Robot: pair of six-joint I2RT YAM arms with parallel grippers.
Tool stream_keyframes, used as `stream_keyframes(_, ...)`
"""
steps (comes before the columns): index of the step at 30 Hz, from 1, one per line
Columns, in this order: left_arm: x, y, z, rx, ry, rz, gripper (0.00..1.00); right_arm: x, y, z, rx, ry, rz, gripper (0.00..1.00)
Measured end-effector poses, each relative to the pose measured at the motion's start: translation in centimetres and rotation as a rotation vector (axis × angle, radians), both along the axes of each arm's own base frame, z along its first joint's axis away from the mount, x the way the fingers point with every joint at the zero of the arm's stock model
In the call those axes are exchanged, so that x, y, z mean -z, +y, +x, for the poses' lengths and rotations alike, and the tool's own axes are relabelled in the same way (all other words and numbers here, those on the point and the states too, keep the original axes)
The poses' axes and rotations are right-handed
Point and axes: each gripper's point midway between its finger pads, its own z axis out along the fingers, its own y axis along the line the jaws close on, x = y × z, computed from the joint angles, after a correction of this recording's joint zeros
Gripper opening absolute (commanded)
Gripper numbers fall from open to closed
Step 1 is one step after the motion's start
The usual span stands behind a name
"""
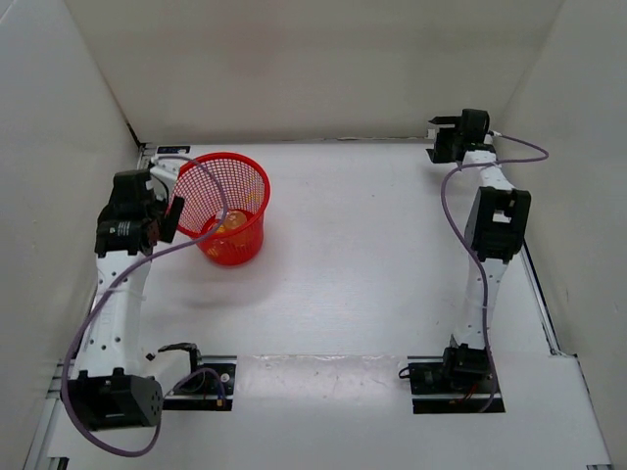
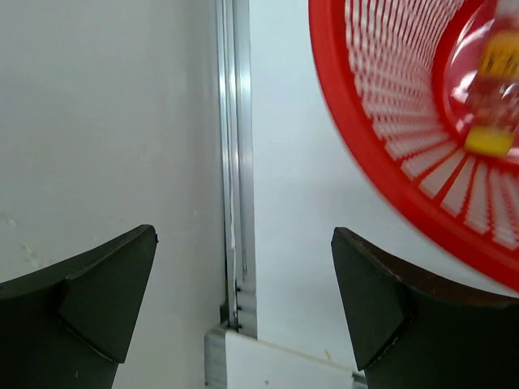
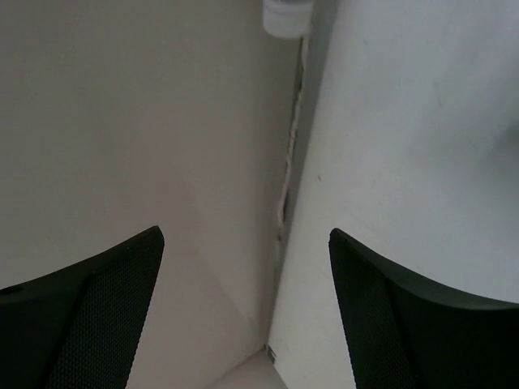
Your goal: Put the plastic bottles in the bin
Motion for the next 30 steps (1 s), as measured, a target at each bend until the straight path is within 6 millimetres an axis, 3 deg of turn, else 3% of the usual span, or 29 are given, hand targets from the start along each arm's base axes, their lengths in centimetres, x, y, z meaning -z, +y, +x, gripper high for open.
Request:
stream_keyframes(3,3.5,1.3,-2.3,-0.04,0.083,0.005,1.0,1.4,-1.1,3.9,0.06,-0.069,0.002,0.82)
stream_keyframes(6,5.7,2.4,-3.6,-0.071,0.153,0.009,1.0,3.2,-2.0,5.9,0.119,-0.111,0.024,0.78)
stream_keyframes(13,6.6,5.3,-4.0,-0.125,0.237,0.032,1.0,8.3,-4.0,9.2,0.228,-0.198,0.013,0.8)
stream_keyframes(20,5.7,7.3,-1.2,-0.188,0.245,0.003,1.0,8.1,-5.5,10.3,0.288,-0.281,-0.031,0.79)
stream_keyframes(28,6.9,7.4,-1.4,-0.21,0.288,-0.024,1.0,8.7,-6.2,11.1,0.376,-0.316,-0.004,0.73)
stream_keyframes(30,7.1,7.5,-1.5,-0.217,0.293,-0.029,1.0,8.5,-6.2,11.4,0.406,-0.333,0.01,0.68)
